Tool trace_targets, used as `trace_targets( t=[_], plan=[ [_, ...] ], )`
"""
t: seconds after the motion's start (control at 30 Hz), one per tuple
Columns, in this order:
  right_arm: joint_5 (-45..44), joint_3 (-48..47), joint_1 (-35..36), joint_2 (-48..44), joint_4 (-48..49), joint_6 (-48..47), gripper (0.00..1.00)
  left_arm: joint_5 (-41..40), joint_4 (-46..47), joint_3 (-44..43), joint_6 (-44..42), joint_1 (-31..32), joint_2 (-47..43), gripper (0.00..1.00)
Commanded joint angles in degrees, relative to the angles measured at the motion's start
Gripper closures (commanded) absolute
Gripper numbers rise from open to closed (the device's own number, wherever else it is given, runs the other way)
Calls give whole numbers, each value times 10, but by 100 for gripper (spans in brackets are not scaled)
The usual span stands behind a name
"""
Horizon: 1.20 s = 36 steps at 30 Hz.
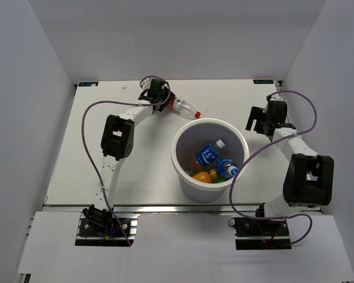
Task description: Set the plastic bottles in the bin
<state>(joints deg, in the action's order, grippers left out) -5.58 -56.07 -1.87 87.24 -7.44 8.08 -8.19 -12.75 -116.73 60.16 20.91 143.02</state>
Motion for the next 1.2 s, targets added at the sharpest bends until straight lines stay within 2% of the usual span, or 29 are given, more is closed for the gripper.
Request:
trace_targets(
  t=[0.0,0.03,0.1,0.13,0.2,0.27,0.4,0.5,0.7,0.8,0.9,0.93,1.03,1.1,1.17],
  plan=[
    [4,-25,-2,6,-1,-6,11,1,2,5,-23,3,-8,54],
    [9,-25,-2,6,-1,-5,11,-3,-3,6,-37,2,-21,64],
    [18,-23,-2,1,1,-5,11,-9,-7,15,-51,-1,-42,70],
    [21,-22,-2,-1,0,-5,11,-8,4,44,-58,-3,-75,75],
    [29,-19,-2,-12,6,-2,11,5,67,90,-88,-5,-118,91],
    [38,-4,-2,-26,24,5,11,2,100,152,-122,-9,-186,100],
    [71,15,-2,-48,33,12,11,-43,80,193,-164,-15,-297,100],
    [87,29,-2,-73,48,17,11,-46,89,230,-192,-18,-395,100],
    [127,51,-2,-113,68,27,11,-4,88,287,-230,-18,-571,100],
    [144,56,-2,-126,84,29,11,28,122,338,-237,-16,-656,100],
    [155,60,-2,-137,88,30,11,105,138,351,-243,-6,-699,100],
    [156,61,-2,-139,89,33,11,160,130,347,-244,-2,-702,100],
    [161,69,-2,-153,98,37,11,261,108,341,-251,22,-705,100],
    [169,75,-2,-159,114,38,11,273,113,366,-270,62,-717,100],
    [180,73,-2,-161,120,44,11,232,106,382,-293,122,-738,100]
  ],
)
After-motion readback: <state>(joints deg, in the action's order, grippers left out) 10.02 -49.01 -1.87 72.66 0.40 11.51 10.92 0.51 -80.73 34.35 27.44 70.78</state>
